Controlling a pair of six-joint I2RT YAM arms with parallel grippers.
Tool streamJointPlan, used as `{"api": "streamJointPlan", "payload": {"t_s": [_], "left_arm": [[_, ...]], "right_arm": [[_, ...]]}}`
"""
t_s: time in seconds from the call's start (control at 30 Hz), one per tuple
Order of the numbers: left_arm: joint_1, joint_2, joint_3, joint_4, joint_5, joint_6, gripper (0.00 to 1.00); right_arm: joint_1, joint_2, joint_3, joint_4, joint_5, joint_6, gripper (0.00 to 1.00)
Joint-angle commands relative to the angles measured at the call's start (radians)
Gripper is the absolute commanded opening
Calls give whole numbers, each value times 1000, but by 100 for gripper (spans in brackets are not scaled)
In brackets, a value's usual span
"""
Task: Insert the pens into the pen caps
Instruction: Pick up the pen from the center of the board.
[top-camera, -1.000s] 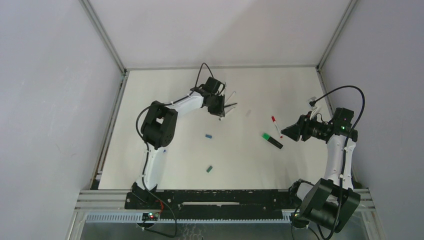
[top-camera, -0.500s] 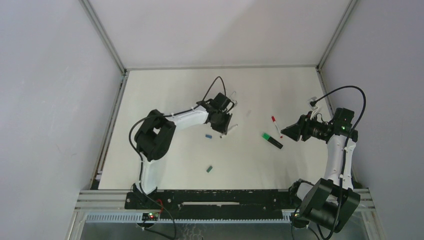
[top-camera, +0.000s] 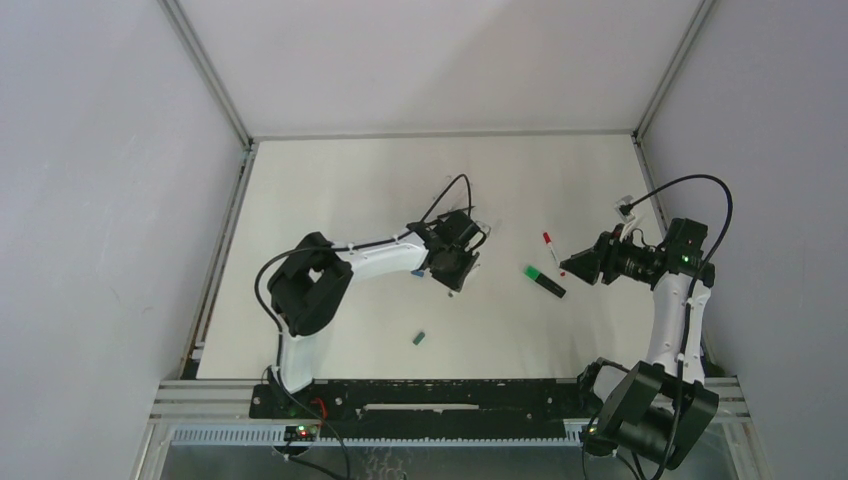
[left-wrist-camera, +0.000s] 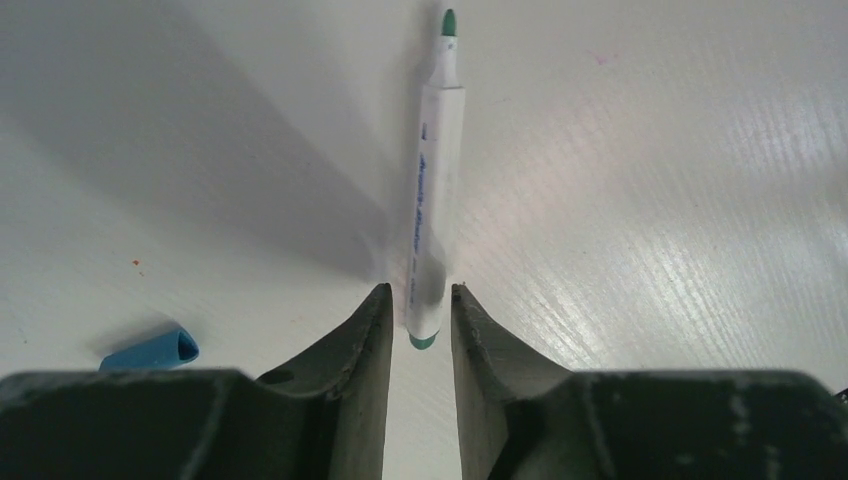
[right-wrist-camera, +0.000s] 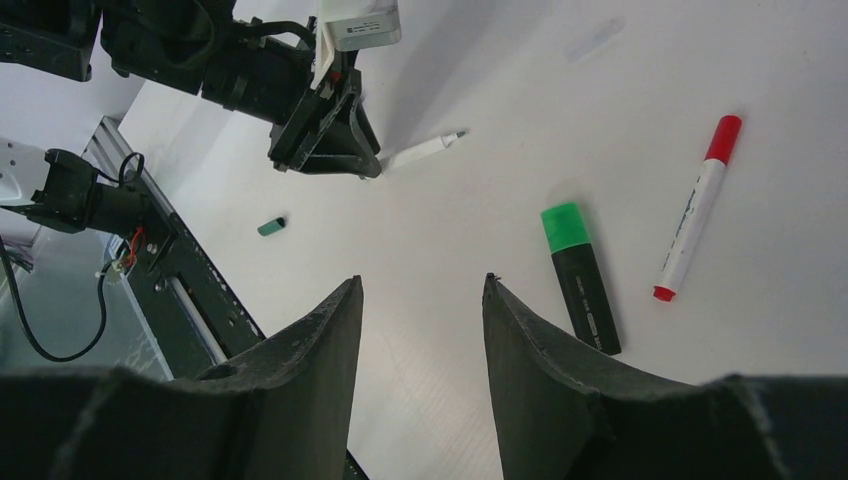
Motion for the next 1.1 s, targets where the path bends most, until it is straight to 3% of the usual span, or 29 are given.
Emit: {"api": "streamJointPlan", "payload": {"t_s": [0.0, 0.13, 0.53, 0.63, 0.73, 0.8, 0.93, 1.07], "left_arm": [[-6, -19, -10, 8, -42, 4, 32], [-6, -1, -1, 7, -88, -11, 33], [-26, 67, 41, 9, -21, -5, 32], [-32, 73, 29, 9, -29, -9, 27], [-33, 66, 21, 9, -33, -11, 8], [-33, 53, 18, 9, -31, -12, 1], [-33, -16, 12, 16, -13, -21, 0], [-33, -123, -23, 71, 76, -42, 0]], "right_arm": [[-4, -25, 0, -3, -34, -19, 55], [-4, -33, 0, -8, -38, -24, 55], [-6, -47, -5, -14, -48, -28, 55], [-6, -49, -5, -14, -51, -30, 55], [-6, -49, -5, -15, -55, -31, 55], [-6, -50, -5, -16, -60, -33, 55], [-5, -54, 2, -28, -73, -45, 54], [6, -45, 44, -132, -107, -172, 54]]}}
